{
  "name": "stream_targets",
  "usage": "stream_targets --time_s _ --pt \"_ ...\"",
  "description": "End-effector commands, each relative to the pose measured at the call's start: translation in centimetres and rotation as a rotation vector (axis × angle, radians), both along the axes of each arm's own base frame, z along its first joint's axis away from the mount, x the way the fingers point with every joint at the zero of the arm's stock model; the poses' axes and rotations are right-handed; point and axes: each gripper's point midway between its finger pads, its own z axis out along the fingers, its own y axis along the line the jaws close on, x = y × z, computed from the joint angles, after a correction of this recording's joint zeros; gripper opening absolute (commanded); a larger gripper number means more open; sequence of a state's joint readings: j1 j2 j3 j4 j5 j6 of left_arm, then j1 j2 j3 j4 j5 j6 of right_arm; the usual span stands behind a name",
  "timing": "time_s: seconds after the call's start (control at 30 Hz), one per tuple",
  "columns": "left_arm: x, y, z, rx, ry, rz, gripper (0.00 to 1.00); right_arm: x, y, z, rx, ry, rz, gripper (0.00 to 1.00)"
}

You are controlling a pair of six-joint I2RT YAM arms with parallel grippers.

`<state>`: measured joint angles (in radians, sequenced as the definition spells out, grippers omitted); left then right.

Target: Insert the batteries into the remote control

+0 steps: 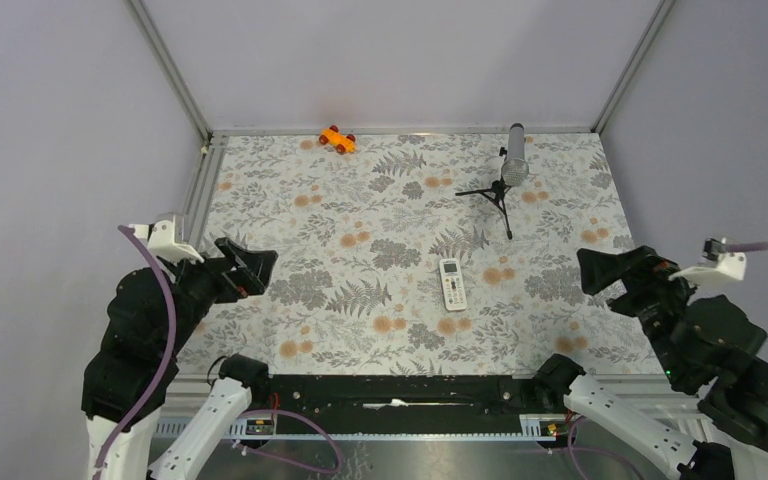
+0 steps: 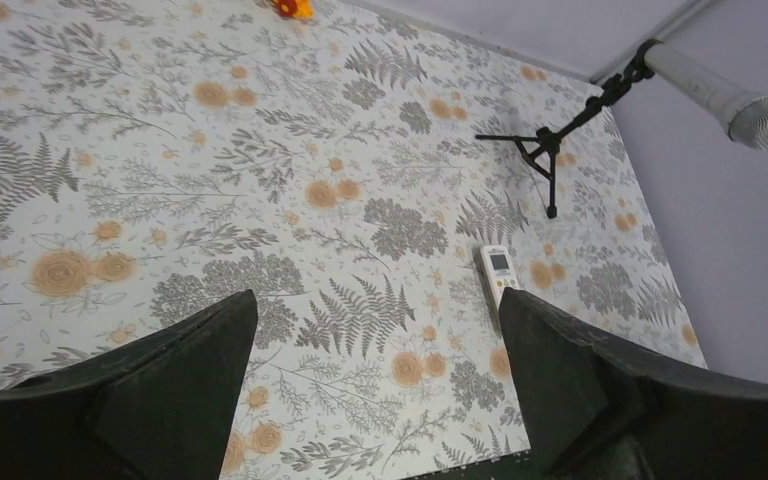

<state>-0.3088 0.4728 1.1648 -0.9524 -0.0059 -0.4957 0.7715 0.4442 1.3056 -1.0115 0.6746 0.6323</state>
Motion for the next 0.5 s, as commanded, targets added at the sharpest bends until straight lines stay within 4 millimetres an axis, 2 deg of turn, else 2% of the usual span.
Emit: stream_targets --time_s 0.0,0.2,0.47 --pt "-0.5 2.0 2.5 0.016 -0.075 0.093 0.99 -1.3 -3.9 1.9 -0.015 -0.074 -0.104 1.00" --pt "-1.6 3.3 4.0 0.040 -0.126 0.125 0.99 -2.7 -6.2 4.2 0.014 -0.180 -0.142 1.00" --pt "-2.8 4.5 5.0 0.027 -0.195 0.174 0.99 -2.7 -6.1 4.3 0.026 -0.183 -0.134 1.00"
